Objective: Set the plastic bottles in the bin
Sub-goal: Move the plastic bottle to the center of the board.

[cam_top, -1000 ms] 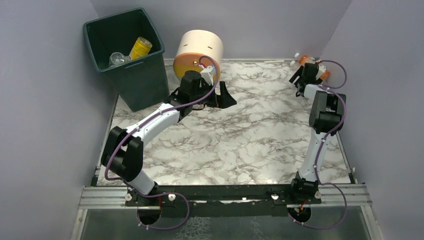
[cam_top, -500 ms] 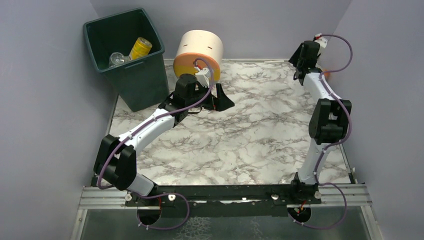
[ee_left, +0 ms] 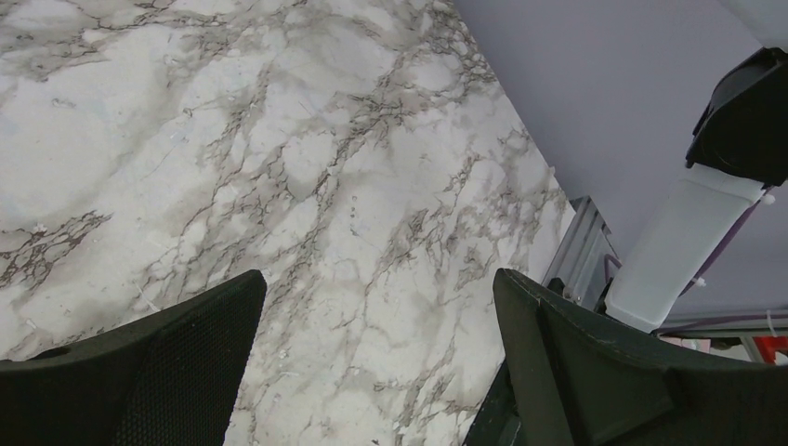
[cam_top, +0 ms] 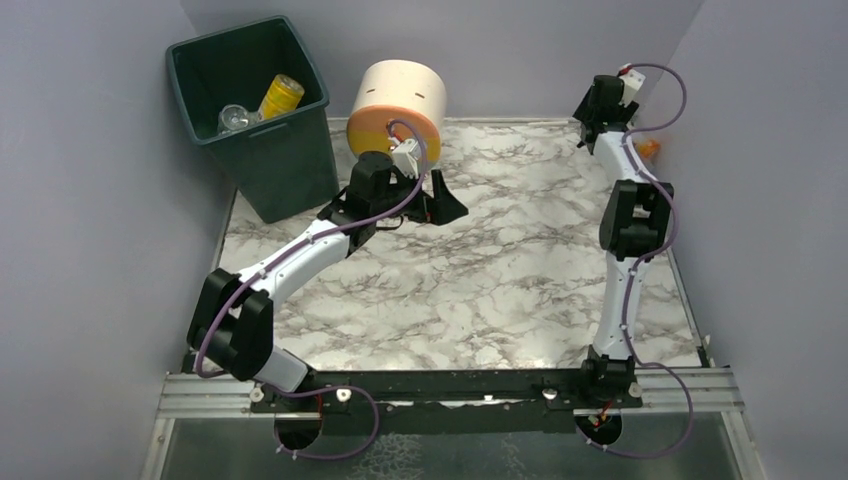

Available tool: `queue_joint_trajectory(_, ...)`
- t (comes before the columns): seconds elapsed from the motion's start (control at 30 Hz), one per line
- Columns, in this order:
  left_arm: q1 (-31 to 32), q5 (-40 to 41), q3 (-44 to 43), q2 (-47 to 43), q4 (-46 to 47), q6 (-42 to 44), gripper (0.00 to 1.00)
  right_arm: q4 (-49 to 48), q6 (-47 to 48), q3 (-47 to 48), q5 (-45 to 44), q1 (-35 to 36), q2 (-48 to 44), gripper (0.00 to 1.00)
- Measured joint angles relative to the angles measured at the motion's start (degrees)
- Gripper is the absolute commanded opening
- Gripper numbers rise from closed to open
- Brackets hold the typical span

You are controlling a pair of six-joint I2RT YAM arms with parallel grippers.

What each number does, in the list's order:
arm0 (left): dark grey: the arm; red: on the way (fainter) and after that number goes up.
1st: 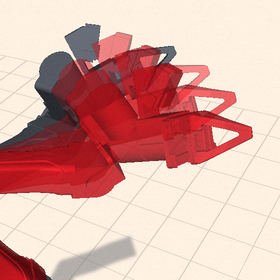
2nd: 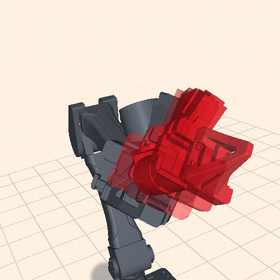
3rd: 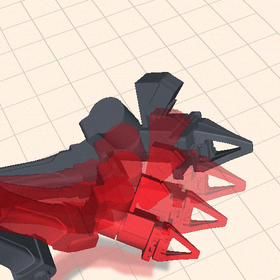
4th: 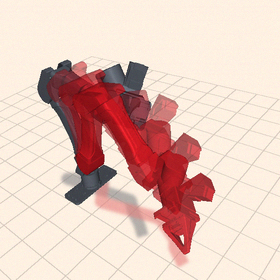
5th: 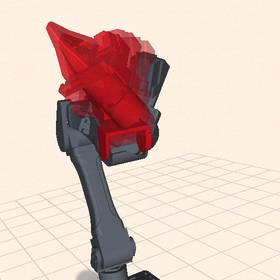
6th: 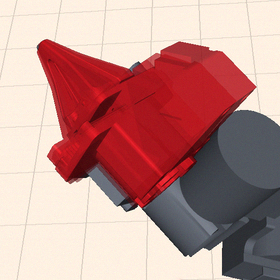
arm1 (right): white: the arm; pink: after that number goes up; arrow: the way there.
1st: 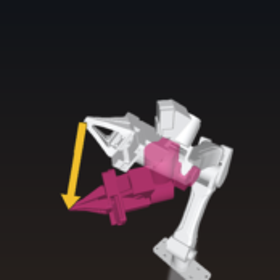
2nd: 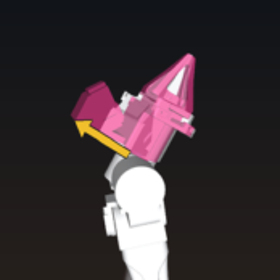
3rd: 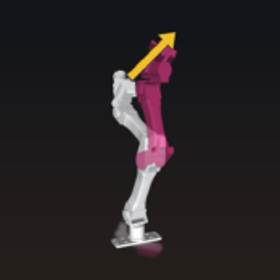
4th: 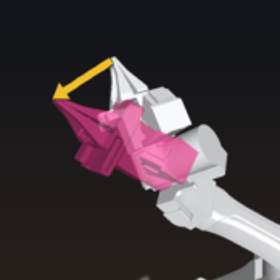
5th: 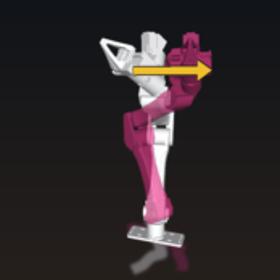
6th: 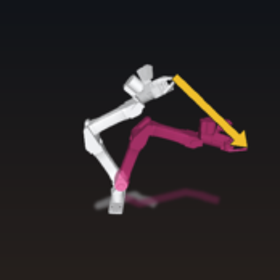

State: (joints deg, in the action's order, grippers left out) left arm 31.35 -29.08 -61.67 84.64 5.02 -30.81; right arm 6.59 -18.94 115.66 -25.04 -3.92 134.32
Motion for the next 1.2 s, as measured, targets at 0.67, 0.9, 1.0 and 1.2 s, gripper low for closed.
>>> queue_joint_trajectory(0.67, -0.3, -1.3, 2.2, 1.3, 4.8, -1.7, 0.99, 1.9, -3.5, -1.4, -6.4, 0.0, 0.6, 0.65)
queue_joint_trajectory(0.9, -0.5, -1.9, 2.4, 1.7, 6.1, -2.2, 0.99, -6.0, -1.0, -16.4, -3.1, 0.4, -5.6, 0.67)
queue_joint_trajectory(1.0, -0.5, -2.4, 2.4, 2.2, 6.6, -2.7, 0.99, -9.8, 1.7, -16.7, -2.5, 1.4, -5.6, 0.74)
queue_joint_trajectory(1.2, -0.5, -2.5, 2.4, 2.4, 6.4, -2.8, 0.99, -13.6, 8.2, -10.1, -0.9, 3.5, 0.3, 0.88)
